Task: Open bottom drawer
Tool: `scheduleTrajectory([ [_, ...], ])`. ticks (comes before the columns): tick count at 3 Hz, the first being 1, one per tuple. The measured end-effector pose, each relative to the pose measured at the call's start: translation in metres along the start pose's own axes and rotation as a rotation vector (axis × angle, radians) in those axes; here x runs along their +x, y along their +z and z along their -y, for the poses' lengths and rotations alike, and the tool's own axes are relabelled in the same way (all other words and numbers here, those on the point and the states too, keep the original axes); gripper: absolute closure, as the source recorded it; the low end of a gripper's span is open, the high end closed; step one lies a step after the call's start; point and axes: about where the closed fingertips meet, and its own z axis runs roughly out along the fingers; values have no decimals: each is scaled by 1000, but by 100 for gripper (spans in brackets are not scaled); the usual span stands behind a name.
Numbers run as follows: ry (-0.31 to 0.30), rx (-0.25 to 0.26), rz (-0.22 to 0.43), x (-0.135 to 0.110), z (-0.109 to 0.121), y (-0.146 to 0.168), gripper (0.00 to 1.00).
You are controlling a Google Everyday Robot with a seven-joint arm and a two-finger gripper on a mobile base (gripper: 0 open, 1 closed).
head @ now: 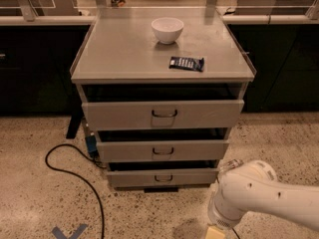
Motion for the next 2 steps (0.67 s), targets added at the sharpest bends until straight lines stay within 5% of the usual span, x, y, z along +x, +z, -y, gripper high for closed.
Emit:
scheduleTrajectory([
  [1,14,68,50,-5,27,47,0],
  [2,4,213,141,-27,76,48,0],
])
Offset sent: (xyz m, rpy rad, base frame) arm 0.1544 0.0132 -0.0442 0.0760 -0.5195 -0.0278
